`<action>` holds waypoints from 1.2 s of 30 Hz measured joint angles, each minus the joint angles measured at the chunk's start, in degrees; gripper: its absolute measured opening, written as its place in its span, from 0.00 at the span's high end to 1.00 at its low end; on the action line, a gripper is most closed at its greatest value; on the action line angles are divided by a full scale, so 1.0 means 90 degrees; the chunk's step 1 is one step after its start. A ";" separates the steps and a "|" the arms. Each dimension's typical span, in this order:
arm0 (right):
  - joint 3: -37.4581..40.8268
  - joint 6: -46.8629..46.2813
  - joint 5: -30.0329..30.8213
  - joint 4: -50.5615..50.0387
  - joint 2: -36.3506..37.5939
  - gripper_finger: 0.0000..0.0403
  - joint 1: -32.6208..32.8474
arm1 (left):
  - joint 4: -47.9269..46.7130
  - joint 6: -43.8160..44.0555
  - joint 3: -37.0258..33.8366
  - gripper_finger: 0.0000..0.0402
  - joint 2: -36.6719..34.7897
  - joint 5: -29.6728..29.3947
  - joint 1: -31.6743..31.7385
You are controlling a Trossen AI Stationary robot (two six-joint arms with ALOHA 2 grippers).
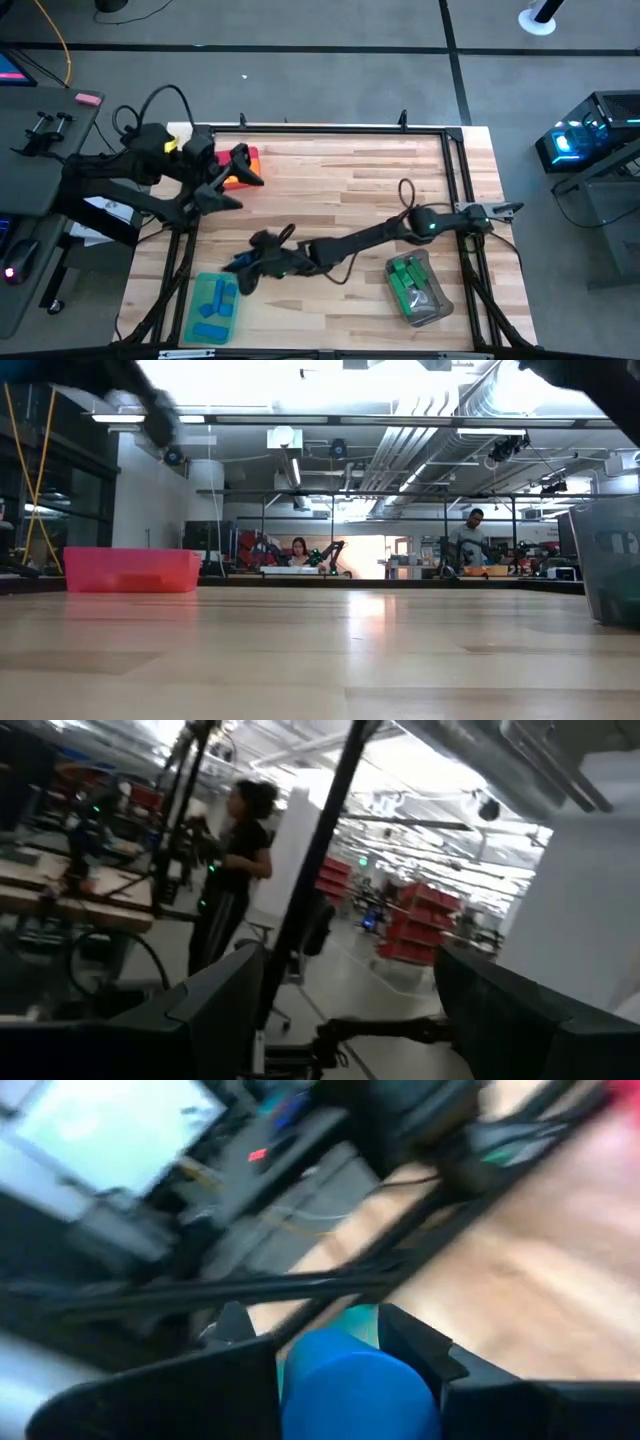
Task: Sort blocks
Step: Put the blue block into the green bin
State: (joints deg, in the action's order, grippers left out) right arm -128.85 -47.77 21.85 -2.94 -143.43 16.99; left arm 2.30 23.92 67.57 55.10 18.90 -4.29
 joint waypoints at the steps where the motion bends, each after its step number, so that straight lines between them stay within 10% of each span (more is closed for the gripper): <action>1: -0.0324 0.0000 -0.0127 -0.0021 -0.0202 0.81 0.0038 | -0.0026 0.0000 0.0000 0.30 0.0013 0.0000 -0.0069; 36: -0.0628 -0.0168 -0.1150 0.2835 -0.1873 0.81 0.0113 | 0.0519 0.0669 -0.0002 0.30 0.1621 -0.1789 -0.2541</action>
State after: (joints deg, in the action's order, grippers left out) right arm -134.50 -49.28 11.49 22.57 -160.29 18.01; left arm 6.97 29.94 67.55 69.69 2.80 -27.16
